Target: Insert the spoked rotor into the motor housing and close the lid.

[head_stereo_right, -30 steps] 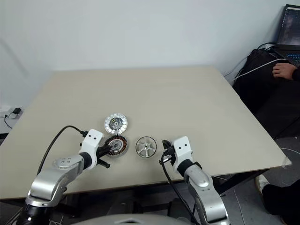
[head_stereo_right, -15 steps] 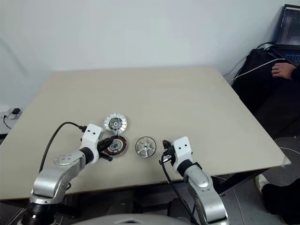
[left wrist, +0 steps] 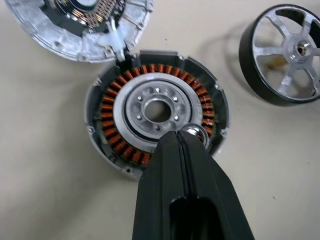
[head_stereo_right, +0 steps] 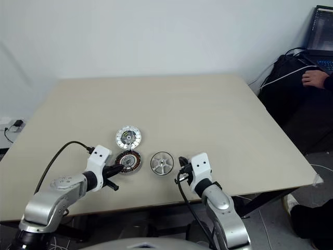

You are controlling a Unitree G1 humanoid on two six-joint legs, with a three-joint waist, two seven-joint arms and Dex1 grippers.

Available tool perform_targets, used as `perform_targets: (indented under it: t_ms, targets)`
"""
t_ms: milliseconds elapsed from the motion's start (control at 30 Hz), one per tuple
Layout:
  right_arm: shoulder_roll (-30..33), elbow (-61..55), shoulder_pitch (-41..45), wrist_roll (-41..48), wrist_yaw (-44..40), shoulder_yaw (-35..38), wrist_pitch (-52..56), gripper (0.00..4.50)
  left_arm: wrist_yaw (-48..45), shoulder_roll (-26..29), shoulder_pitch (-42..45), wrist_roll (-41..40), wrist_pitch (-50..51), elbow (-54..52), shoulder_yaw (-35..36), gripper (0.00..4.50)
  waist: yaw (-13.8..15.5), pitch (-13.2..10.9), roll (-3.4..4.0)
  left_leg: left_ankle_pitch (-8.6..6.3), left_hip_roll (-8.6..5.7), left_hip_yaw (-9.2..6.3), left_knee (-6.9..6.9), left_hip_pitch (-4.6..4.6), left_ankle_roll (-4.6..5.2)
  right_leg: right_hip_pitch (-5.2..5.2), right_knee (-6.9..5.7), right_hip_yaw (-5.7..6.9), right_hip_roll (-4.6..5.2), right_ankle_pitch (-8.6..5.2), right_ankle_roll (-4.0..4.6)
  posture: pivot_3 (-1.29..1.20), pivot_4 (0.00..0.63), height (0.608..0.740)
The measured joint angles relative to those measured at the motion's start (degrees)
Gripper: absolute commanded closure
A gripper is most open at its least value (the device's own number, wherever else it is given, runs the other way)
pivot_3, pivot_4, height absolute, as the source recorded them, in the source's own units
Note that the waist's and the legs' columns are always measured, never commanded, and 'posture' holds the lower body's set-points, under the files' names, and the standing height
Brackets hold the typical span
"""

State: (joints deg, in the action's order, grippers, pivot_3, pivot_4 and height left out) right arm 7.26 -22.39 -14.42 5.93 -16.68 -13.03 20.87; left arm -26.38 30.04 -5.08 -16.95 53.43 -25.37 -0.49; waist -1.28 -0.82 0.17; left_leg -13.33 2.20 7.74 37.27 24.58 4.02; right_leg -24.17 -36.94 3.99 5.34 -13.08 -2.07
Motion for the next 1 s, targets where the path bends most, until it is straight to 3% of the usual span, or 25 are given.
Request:
perform_targets:
  t_ms: [1000]
  targets:
    - [-0.7, 0.8, -1.1, -0.1, 1.6, -0.2, -1.9, 4.43, -3.8, 0.6, 0.7, -2.2, -0.7, 3.2, -1.1, 4.49, 0.0, 0.0, 0.01, 0.04, 0.02, 0.01, -0.02, 0.00, -0.07, -0.02, -0.01, -0.01, 0.00, 0.01, 0.01, 0.00, 0.000, 0.740]
